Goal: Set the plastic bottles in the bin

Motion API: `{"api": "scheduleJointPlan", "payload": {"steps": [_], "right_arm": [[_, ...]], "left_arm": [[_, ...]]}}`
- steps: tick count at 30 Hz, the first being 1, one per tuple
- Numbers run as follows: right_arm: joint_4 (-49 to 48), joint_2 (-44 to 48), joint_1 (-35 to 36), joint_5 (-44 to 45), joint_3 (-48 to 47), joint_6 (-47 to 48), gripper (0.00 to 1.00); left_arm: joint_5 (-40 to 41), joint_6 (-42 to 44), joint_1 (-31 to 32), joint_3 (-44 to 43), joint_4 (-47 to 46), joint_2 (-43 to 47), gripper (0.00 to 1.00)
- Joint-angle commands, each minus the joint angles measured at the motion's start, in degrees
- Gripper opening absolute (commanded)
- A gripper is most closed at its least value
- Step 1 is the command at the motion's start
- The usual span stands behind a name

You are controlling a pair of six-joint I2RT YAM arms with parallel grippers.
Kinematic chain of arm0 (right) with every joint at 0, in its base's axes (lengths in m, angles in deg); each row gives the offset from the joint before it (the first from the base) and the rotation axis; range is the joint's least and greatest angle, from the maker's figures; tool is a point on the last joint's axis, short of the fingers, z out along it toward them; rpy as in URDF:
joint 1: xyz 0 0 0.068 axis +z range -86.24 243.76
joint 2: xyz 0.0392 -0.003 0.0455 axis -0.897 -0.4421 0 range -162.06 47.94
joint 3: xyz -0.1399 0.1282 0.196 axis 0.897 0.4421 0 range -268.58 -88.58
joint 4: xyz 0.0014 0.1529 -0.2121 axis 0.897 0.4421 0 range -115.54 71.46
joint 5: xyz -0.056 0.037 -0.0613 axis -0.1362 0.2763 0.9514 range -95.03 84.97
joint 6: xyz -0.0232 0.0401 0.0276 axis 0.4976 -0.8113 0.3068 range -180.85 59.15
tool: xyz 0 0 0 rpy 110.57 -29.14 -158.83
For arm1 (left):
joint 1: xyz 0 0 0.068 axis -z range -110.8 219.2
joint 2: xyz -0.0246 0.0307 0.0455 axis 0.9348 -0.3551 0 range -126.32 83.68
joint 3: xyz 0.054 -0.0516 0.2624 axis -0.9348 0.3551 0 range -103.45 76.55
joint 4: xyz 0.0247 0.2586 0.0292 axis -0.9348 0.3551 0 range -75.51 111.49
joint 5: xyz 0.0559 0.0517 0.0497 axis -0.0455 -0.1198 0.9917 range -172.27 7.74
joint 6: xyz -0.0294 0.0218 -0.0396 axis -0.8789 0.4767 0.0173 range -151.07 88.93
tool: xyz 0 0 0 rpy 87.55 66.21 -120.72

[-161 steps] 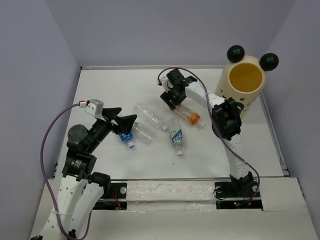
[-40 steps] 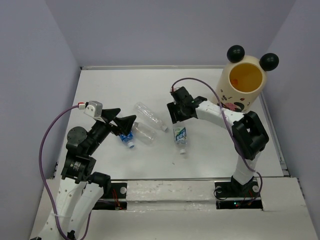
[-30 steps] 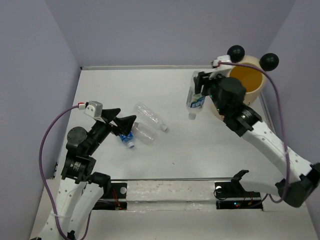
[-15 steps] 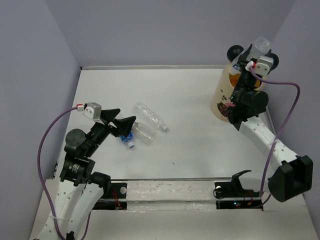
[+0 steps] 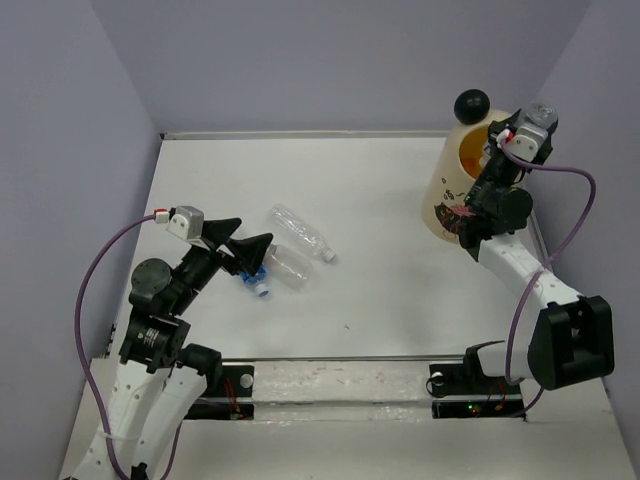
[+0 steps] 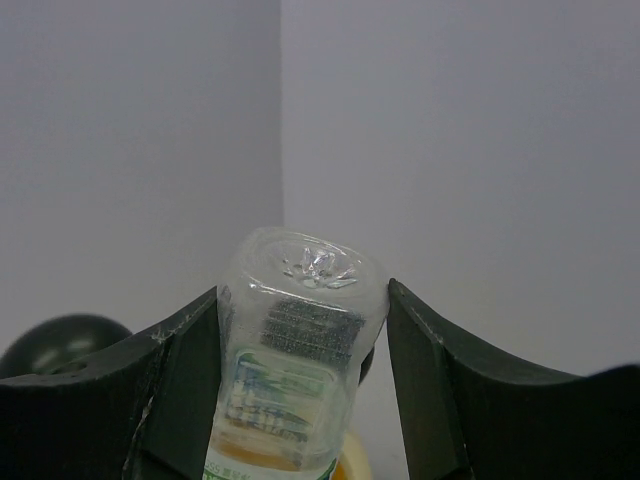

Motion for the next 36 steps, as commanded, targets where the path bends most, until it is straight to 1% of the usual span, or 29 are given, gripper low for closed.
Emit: {"api": "scheduleJointPlan", "payload": {"steps": [1,3,5,6,7,8,9,10,11,12,13,14,15,16,17,18,19,20,22,24,25,27,28,30,31,33,36], "right_arm": [[0.1,1.3,-0.1,6.7,2.6,-5.9,0.62],[2.8,3.8,-0.1,7.2,3.5,-9.7,0.78],[9.6,5.9,-0.1,7.2,3.2,-12.7,0.81],[12.3,7.0,-0.1,7.0,2.7,-16.7,0.83],[20.1,9.8,-0.1,5.2,2.1,-19.3,0.84],[24.8,11.2,-0.1,4.0,0.4,-24.8,0.85],[29.3,12.5,-0.1,2.9,0.4,-27.9,0.84],[39.7,14.3,0.9,-1.5,-1.9,-31.2,0.82],[44.7,14.7,3.3,-4.2,-3.5,-35.5,0.79],[52.2,14.6,5.7,-6.4,-6.3,-36.7,0.79],[55.4,14.1,8.4,-7.3,-7.7,-37.3,0.79],[58.8,12.1,14.1,-8.5,-9.1,-37.3,0.78],[61.7,10.7,16.8,-9.5,-10.3,-39.5,0.78],[66.6,9.1,19.2,-13.5,-12.3,-39.9,0.78],[69.1,5.4,22.8,-16.7,-13.4,-41.4,0.77],[71.2,3.3,24.5,-23.9,-14.4,-42.0,0.76],[75.0,1.2,26.1,-27.4,-15.2,-42.5,0.76],[76.2,-3.0,27.7,-31.1,-16.6,-43.0,0.75],[78.8,-7.2,32.6,-39.5,-18.1,-43.4,0.75],[80.0,-11.2,36.0,-42.1,-21.0,-41.5,0.75],[81.3,-15.1,38.8,-43.4,-22.1,-41.1,0.75],[82.8,-19.1,40.5,-44.5,-26.2,-40.3,0.76],[84.1,-22.7,42.0,-45.1,-27.5,-39.9,0.77],[85.9,-26.2,42.7,-44.7,-30.8,-39.6,0.79],[86.6,-29.2,43.6,-44.7,-31.9,-39.5,0.80],[88.0,-31.7,44.3,-43.6,-34.1,-39.7,0.81],[88.7,-35.2,44.9,-43.5,-35.6,-40.1,0.82]], "left_arm": [[0.0,0.6,0.4,-2.5,-1.3,-0.7,0.99],[0.3,0.7,0.3,-2.4,-1.2,-0.9,0.99],[0.5,0.6,0.3,-2.5,-1.2,-1.2,0.99],[0.5,0.6,0.3,-2.5,-1.2,-1.3,0.99],[0.7,0.6,0.3,-2.4,-1.2,-1.4,0.99],[0.8,0.5,0.2,-2.3,-1.2,-1.4,0.99],[0.9,0.5,0.2,-2.4,-1.2,-1.4,0.99],[1.3,0.4,0.2,-2.3,-1.1,-1.6,0.99],[1.6,0.5,0.1,-2.4,-1.0,-1.7,0.99],[2.5,0.5,0.0,-2.5,-0.9,-1.8,0.99],[3.3,0.5,-0.1,-2.5,-0.5,-2.1,0.99],[4.3,0.5,-0.1,-2.6,-0.1,-2.3,0.99],[5.5,0.5,-0.2,-2.8,0.0,-2.7,0.99],[8.1,0.4,-0.3,-3.2,2.1,-3.4,0.99],[9.5,0.1,-0.5,-3.2,2.5,-3.7,0.99],[12.0,-0.1,-0.5,-3.3,3.1,-3.9,0.99],[13.3,-0.5,-1.0,-3.4,3.7,-4.2,0.99],[14.7,-0.7,-1.2,-3.4,4.0,-4.3,0.99],[19.1,-2.1,-1.9,-3.7,5.0,-4.2,0.99],[23.0,-3.4,-3.0,-3.9,5.9,-4.1,0.99],[26.8,-4.9,-3.1,-4.3,7.0,-4.0,0.99],[30.3,-5.8,-3.5,-4.7,8.1,-3.8,0.99],[33.9,-7.1,-3.6,-4.8,9.1,-3.8,0.99],[39.2,-8.7,-3.9,-5.0,10.1,-3.8,0.99],[40.4,-9.8,-4.0,-5.2,10.6,-3.7,0.99],[43.0,-10.7,-4.2,-5.3,11.1,-3.9,0.99],[44.1,-11.5,-4.2,-5.0,11.5,-4.0,0.99]]}}
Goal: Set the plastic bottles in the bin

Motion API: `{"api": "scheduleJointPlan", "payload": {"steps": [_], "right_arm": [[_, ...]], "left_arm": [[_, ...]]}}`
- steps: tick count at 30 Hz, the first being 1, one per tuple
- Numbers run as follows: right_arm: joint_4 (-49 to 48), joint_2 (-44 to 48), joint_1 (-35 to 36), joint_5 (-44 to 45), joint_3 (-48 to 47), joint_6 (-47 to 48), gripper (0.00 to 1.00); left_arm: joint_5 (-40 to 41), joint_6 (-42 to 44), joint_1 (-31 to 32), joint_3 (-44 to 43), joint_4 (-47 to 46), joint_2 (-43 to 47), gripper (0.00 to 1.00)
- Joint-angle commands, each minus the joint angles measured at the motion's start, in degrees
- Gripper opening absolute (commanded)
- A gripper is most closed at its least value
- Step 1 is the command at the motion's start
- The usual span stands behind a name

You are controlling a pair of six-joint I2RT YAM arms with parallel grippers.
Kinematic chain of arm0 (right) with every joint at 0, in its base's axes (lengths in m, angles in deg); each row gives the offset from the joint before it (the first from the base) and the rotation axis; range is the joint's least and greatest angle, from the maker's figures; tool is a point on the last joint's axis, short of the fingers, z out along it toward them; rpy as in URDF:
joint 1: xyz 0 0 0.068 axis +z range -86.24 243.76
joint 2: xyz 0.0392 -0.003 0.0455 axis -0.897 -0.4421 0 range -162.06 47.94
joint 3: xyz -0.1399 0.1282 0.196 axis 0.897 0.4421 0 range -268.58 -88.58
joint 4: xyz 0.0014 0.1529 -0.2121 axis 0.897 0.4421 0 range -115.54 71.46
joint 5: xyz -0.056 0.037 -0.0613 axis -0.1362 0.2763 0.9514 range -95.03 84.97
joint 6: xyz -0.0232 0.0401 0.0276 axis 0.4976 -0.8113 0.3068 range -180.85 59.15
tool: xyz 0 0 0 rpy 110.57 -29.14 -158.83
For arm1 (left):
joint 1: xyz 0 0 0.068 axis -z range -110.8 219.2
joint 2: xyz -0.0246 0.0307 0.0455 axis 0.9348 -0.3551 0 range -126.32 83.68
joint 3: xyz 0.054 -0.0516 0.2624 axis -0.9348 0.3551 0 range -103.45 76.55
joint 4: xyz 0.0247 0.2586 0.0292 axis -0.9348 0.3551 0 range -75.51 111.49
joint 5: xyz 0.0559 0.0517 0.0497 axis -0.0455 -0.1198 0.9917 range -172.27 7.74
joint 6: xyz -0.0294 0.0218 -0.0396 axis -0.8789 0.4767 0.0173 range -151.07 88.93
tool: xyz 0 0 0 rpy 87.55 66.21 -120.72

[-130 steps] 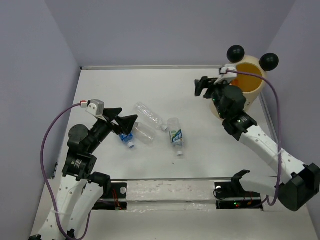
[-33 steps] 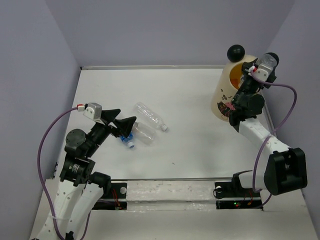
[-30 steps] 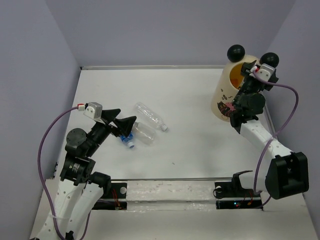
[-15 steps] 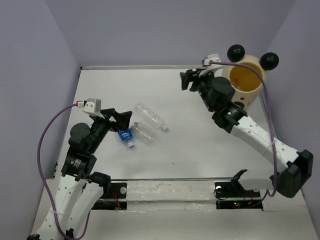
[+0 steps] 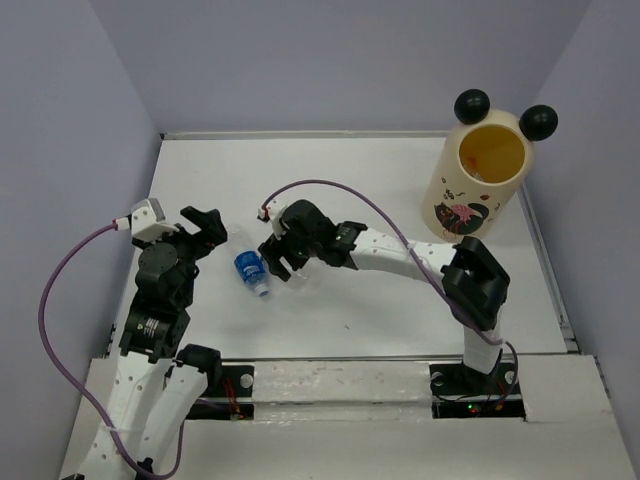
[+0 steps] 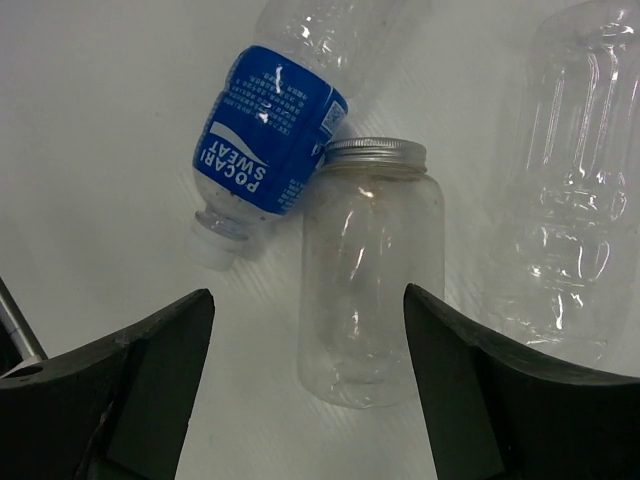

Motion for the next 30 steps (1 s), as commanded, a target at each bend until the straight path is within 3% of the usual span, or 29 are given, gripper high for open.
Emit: {"api": "scheduleJointPlan", "payload": {"steps": [1,9,18,22,24,26,27,30], "right_arm": [[2.7,-2.6,0.0,-0.1,-5.4,0.0,0.82],[4.7,-10.3,0.0,7.4,-11.5,2.0,0.81],[5.4,-14.5,0.0,6.5,-11.6,1.3,0.79],[5.4,-12.7,0.5,7.2,-9.6,0.7,0.72],[5.5,-10.4,0.5,7.0,-7.8,0.4,0.61],[6.2,-8.8,0.5,5.1,-6.2,-0.2,0.68],[6.9,-8.1,0.5,4.5,-5.4,-0.4,0.79],[10.1,-8.3,1.0,2.1,-4.8,-0.7,0.88]], "left_arm": [[7.1,-3.0,-0.4,-2.1,0.1,0.0,0.99],[6.4,-2.7,-0.4,-1.7,-0.1,-0.6,0.99],[4.9,-2.6,-1.0,-1.7,-0.3,-1.9,0.99],[3.9,-2.4,-1.3,-1.6,-0.6,-2.3,0.99],[3.3,-2.3,-1.5,-1.6,-0.9,-2.4,0.99],[2.6,-2.3,-1.7,-1.5,-0.9,-2.7,0.99],[2.4,-2.3,-1.8,-1.5,-0.9,-2.8,0.99],[1.0,-2.3,-2.1,-1.5,-1.1,-3.1,0.99]]}}
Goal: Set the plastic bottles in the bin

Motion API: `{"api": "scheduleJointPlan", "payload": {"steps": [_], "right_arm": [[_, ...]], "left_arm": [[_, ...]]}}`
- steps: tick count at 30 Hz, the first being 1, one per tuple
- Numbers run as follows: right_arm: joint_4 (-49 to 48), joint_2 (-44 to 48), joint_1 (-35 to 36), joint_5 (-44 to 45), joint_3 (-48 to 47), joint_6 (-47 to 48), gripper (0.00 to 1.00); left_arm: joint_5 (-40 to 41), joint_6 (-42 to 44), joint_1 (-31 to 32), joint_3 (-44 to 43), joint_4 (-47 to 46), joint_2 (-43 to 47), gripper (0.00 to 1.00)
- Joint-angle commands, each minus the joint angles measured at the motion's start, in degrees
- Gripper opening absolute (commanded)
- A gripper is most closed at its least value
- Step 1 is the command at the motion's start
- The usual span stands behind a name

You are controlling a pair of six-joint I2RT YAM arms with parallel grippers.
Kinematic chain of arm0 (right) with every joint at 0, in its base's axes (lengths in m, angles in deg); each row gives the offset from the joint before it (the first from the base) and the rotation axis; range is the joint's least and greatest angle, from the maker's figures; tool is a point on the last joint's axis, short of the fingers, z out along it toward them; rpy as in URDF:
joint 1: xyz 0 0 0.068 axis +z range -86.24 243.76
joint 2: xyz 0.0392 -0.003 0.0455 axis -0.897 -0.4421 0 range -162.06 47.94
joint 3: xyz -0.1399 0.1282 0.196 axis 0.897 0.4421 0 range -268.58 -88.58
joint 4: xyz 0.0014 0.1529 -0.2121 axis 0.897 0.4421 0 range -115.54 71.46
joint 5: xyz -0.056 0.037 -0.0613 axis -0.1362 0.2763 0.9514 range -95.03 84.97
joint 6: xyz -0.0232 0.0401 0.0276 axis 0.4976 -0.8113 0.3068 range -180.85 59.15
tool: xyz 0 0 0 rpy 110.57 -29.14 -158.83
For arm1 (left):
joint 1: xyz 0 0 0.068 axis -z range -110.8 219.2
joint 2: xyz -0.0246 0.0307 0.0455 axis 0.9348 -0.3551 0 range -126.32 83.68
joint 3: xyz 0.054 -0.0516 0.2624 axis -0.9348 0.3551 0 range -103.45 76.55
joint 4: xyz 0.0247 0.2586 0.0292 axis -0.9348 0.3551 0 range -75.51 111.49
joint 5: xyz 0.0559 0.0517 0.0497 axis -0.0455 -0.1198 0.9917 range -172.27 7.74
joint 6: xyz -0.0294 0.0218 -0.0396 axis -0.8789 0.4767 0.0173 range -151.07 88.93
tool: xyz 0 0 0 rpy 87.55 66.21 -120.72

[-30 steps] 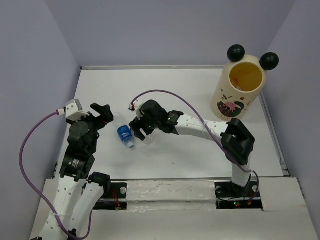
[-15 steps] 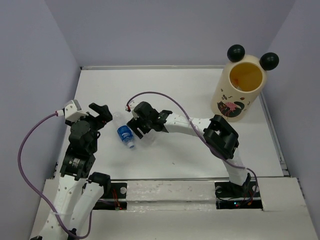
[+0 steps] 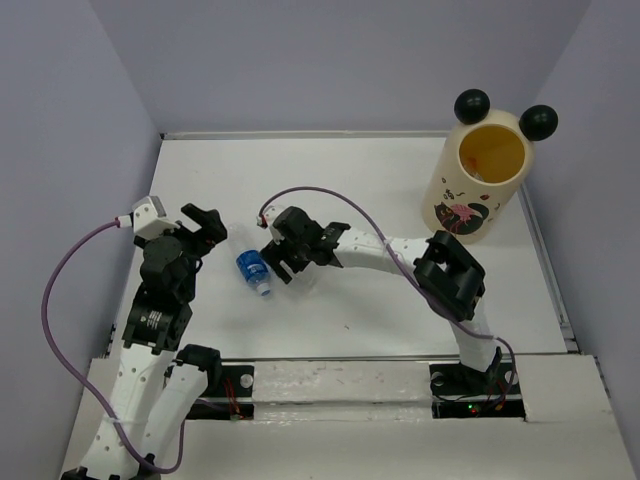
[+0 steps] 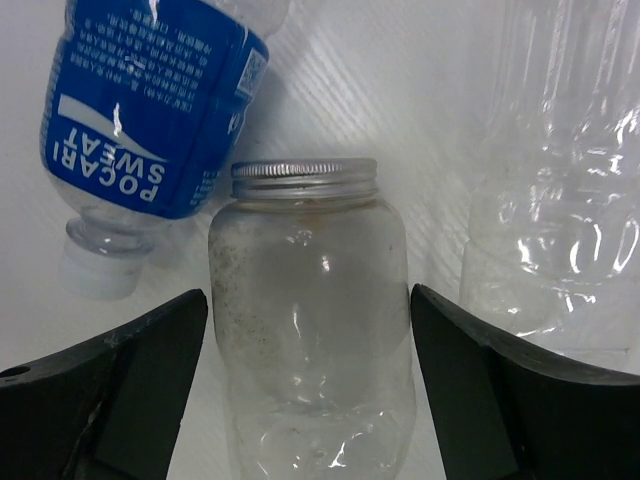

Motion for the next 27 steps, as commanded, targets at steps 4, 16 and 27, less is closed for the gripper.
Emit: {"api": "scheduleJointPlan", "payload": {"steps": [4,16,27], "right_arm": [[5.2,1.2,1.0,-2.8,2.7,-0.9,0.88],[2.1,15.5,1.0,5.0,7.3,-4.7,0.51],[-18.5,47.2,-18.2,35.2,17.7,7.7,0.47]], "left_arm": [[-1.7,0.0,-0.9,-1.4,-2.7,-0.7,0.99],[-3.7,0.4,-0.9,-1.2,-3.4,-0.5,0.99],[-8.8,2.1,0.3,-1.0,-5.3,1.8,0.99]]}}
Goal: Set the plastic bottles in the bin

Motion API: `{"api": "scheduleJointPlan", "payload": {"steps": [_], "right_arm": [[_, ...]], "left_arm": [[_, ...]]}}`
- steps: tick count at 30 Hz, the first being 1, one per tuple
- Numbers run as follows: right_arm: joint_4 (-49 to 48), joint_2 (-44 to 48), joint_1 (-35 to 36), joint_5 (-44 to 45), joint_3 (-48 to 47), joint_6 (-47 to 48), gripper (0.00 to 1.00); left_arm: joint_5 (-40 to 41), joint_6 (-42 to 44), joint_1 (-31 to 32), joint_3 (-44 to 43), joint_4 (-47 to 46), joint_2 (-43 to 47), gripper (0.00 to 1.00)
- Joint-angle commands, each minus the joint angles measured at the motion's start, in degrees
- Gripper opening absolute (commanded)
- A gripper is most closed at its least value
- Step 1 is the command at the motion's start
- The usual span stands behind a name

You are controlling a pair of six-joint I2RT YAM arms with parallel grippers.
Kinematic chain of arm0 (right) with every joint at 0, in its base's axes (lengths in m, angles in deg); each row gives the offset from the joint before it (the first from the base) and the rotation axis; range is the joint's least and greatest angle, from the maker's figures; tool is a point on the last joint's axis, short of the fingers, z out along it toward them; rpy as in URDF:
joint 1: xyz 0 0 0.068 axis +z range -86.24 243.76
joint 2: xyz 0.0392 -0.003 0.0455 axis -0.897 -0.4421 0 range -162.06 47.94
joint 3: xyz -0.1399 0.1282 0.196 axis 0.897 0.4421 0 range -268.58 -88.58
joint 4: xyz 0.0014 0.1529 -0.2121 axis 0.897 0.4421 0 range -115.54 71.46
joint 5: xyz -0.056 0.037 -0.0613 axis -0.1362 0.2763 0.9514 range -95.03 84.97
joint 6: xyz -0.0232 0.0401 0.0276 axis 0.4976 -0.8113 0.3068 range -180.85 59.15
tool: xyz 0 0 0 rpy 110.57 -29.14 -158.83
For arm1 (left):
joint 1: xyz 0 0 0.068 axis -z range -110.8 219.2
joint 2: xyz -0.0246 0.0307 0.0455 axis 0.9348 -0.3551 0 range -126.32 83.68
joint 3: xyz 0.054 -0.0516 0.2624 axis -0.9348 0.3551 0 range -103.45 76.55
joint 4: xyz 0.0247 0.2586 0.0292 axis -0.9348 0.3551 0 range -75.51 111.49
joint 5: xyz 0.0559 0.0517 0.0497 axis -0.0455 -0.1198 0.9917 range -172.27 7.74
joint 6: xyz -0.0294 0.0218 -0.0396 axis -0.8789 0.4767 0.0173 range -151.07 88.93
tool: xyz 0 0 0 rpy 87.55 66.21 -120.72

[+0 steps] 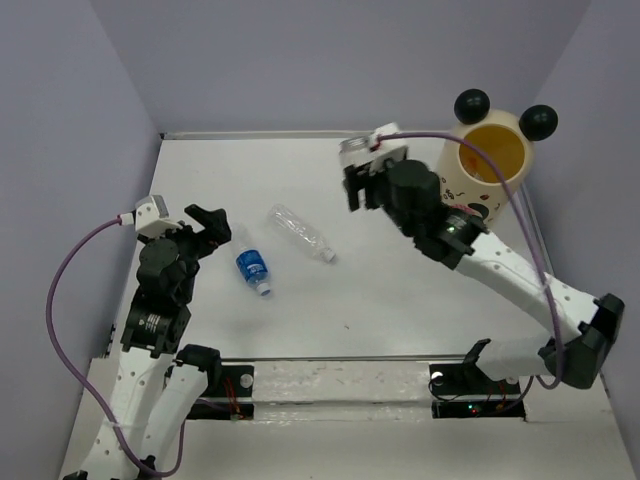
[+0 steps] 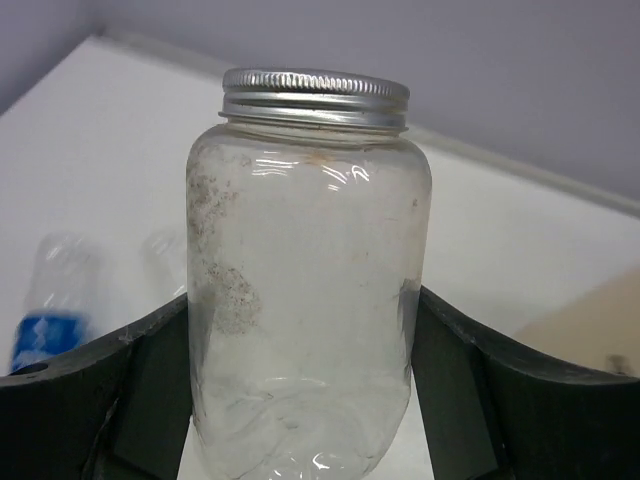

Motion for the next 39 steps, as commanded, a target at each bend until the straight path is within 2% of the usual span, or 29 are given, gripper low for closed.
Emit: {"api": "scheduleJointPlan", "payload": {"steps": [1,4,8,13,19,28,30,31,32,34,39], "right_arm": [[-27.6,10.7,-15.9,14.8,11.4,8.4,0.47],[-45.6,17.0,-24.7,12.9,19.9,12.6,0.47],[-57.5,17.8,-30.9,14.4,22.3,16.9,0.46],[-58.4,16.2,-36.4,14.1,22.2,15.3,0.45],[-62.0,13.9,-42.5,12.4,27.4,12.5,0.45],[-64.7,12.8,-43.0,11.4,32.9,9.6,0.46],[-64.8,12.4,-43.0,11.7,33.4,9.7,0.54],[-64.5,12.5,-43.0,11.7,33.5,9.5,0.74],[-64.0,12.6,-43.0,11.9,33.6,9.2,0.86],[-62.0,13.2,-43.0,13.1,32.4,8.3,1.00],[-49.9,17.4,-43.0,10.0,27.6,3.6,1.00]], "left_arm": [[-4.4,1.9,1.2,-0.9,-4.6,1.5,0.99],[-5.3,2.2,2.4,-0.7,-4.9,2.1,0.99],[-4.2,2.8,3.8,-1.0,-4.5,2.6,0.99],[-4.0,2.9,4.9,-1.0,-4.5,2.6,0.99],[-4.1,3.0,5.2,-0.9,-4.6,2.5,0.99],[-4.3,3.0,5.2,-0.9,-4.5,1.7,0.99],[-4.4,3.1,5.2,-0.8,-4.5,1.7,0.99],[-4.4,3.1,5.2,-0.8,-4.5,1.7,0.99],[-4.5,3.1,5.2,-0.8,-4.5,1.6,0.99],[-4.5,3.2,5.2,-0.8,-4.5,1.5,0.99],[-5.1,3.4,5.2,-0.9,-4.6,1.2,0.99]]}}
